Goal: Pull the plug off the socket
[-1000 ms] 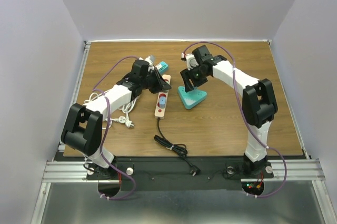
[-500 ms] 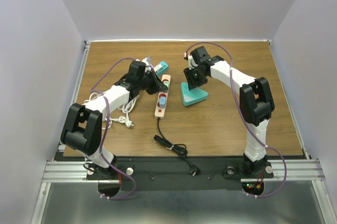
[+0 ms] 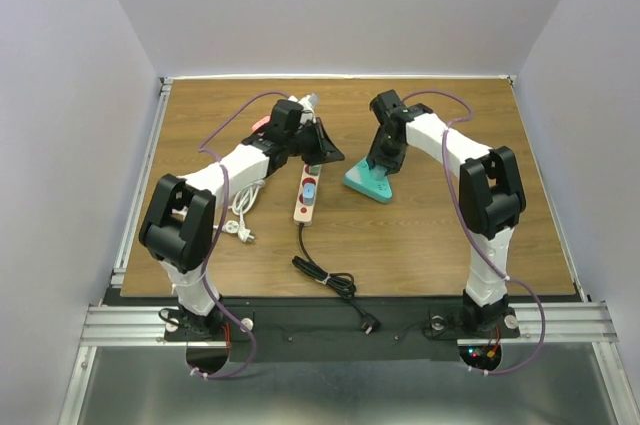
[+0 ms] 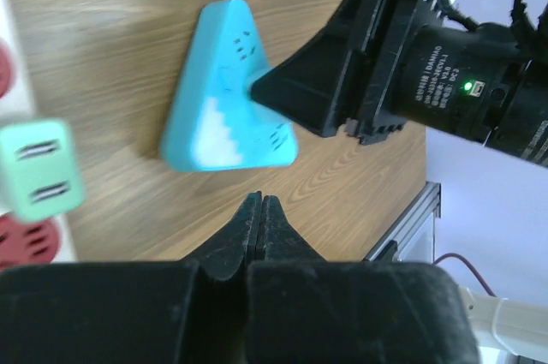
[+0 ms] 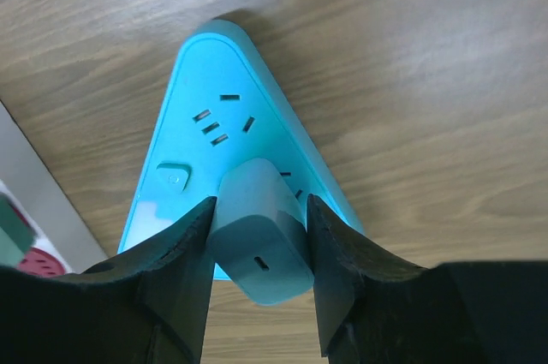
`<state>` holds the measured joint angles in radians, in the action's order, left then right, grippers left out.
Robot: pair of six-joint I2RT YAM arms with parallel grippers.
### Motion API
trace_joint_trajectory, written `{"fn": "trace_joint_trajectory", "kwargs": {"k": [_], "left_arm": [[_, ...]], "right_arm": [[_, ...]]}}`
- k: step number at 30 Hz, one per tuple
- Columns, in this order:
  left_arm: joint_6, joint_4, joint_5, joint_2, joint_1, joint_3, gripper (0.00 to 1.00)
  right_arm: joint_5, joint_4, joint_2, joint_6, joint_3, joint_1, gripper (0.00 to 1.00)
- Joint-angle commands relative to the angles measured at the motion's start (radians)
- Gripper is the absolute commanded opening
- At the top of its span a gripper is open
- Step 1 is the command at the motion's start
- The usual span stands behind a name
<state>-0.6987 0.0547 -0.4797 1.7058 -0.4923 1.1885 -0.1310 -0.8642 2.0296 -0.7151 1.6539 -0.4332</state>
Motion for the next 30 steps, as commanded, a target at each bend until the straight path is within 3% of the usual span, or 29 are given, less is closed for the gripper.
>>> {"fn": "trace_joint_trajectory", "kwargs": {"k": [1,4,6,8,11,13,14,18,25,30], "left_arm": [[0.041,-0.003,-0.022,0.051,-0.035,0.098,0.00],[0.042,-0.006,-0.013,0.071,-0.043,0.105,0.00],[0.048,-0.007,-0.004,0.071,-0.043,0.102,0.00],[0.059,-0.009,0.004,0.072,-0.043,0.100,0.00],[0.070,-0.015,0.018,0.078,-0.045,0.095,0.00],[0.070,-0.015,0.026,0.081,-0.045,0.094,0.00],[0.070,-0.015,0.026,0.084,-0.045,0.092,0.00],[0.074,-0.015,0.030,0.101,-0.045,0.105,0.00],[0.111,-0.053,0.069,0.198,-0.064,0.203,0.00],[0.133,-0.099,0.061,0.275,-0.091,0.289,0.00]], "right_arm": [[0.001,-0.001,-0.032,-0.273,-0.068,-0.003,0.00],[-0.032,0.002,-0.046,-0.284,-0.060,-0.004,0.05],[-0.018,0.007,-0.061,-0.273,-0.057,-0.002,0.28],[0.011,0.039,-0.078,-0.223,-0.068,-0.004,0.68],[0.045,0.069,-0.121,-0.154,-0.083,-0.002,0.92],[0.048,0.074,-0.143,-0.123,-0.092,-0.002,0.94],[0.057,0.083,-0.163,-0.088,-0.100,-0.004,1.00],[0.057,0.102,-0.218,-0.012,-0.134,-0.004,1.00],[-0.038,0.135,-0.273,0.279,-0.189,-0.001,0.98],[0.008,0.175,-0.286,0.304,-0.221,0.001,0.82]]}}
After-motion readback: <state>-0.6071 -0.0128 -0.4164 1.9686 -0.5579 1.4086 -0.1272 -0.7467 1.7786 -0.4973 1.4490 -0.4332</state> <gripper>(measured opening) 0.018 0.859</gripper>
